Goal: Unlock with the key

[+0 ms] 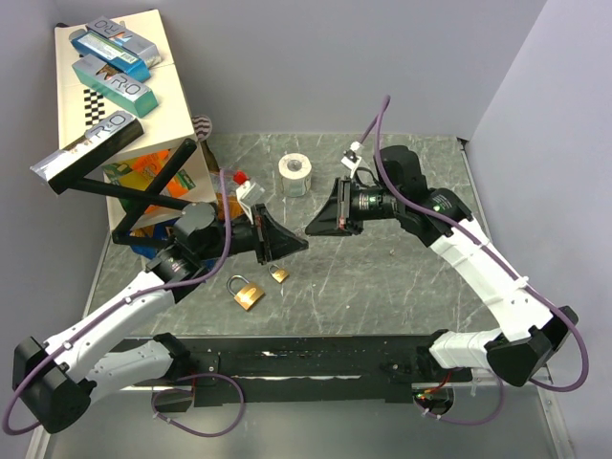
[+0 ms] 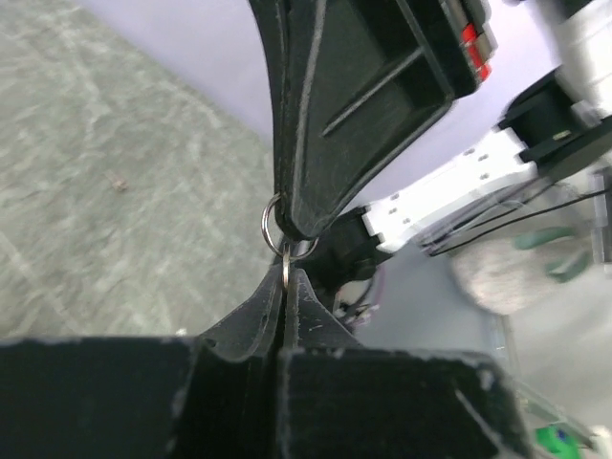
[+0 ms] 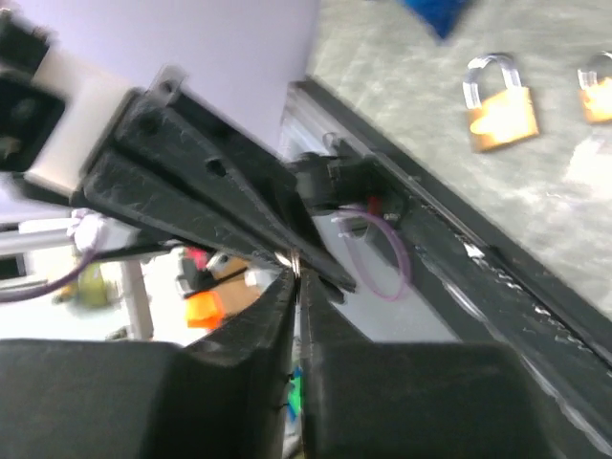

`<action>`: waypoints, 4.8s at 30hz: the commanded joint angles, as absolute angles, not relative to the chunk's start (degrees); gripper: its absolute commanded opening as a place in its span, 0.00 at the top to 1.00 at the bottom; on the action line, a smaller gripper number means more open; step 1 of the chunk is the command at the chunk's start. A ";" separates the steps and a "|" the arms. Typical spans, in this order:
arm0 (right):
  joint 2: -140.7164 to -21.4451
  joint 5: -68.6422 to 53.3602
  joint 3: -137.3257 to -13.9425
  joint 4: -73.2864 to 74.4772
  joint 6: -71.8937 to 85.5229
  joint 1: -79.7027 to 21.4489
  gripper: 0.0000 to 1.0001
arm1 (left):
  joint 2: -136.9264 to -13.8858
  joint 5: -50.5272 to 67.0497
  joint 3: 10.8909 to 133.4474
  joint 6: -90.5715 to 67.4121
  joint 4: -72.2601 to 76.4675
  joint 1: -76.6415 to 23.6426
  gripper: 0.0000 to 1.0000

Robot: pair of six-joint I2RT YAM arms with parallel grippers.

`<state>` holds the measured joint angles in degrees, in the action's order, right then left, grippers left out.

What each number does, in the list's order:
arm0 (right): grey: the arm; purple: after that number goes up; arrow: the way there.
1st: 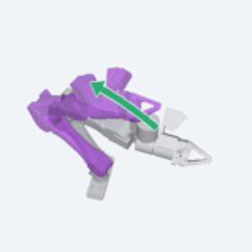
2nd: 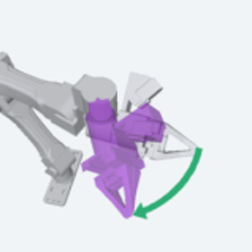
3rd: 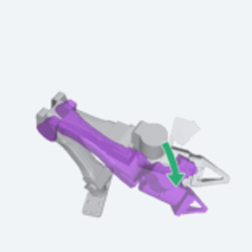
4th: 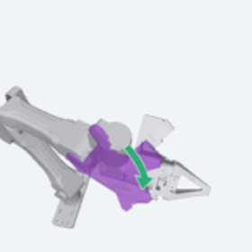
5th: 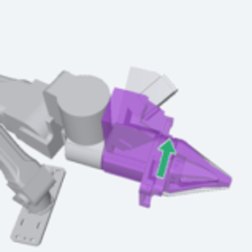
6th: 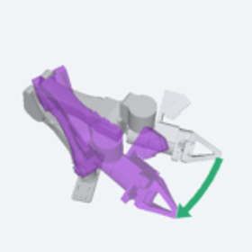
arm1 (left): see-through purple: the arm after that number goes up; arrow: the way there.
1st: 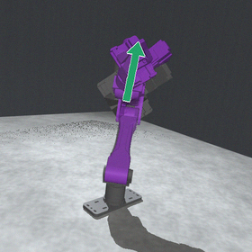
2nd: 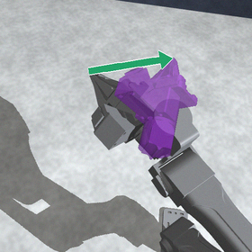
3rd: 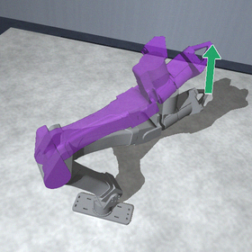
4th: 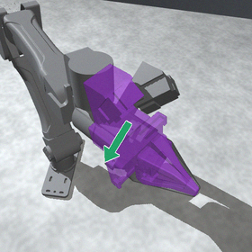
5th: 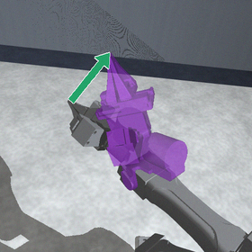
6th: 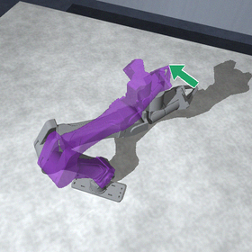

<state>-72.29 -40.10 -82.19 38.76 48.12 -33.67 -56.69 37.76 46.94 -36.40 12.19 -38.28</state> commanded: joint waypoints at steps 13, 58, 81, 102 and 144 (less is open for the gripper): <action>-68.90 -22.33 -77.87 40.08 53.26 -38.84 0.38 | -57.13 18.90 55.02 -10.81 -13.45 -44.64 0.99; -69.52 -19.07 -63.55 24.88 72.86 -41.22 0.69 | -65.83 -21.18 58.09 1.41 -10.99 -65.30 0.99; -69.08 -17.76 -55.55 18.29 74.45 -41.40 1.00 | -70.93 -31.37 57.48 -2.54 -10.28 -68.03 0.39; -55.47 -8.00 -40.52 -1.91 66.54 -37.71 1.00 | -57.65 -2.06 56.51 -28.37 -17.41 -48.01 0.04; -49.48 -15.64 -37.97 -30.50 68.12 -37.62 1.00 | -59.33 26.72 57.13 -65.04 5.27 -37.53 0.66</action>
<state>-49.74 -15.53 -37.91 -26.92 67.48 -37.98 -59.53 24.16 57.39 -64.31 1.78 -37.69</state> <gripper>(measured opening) 0.010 0.363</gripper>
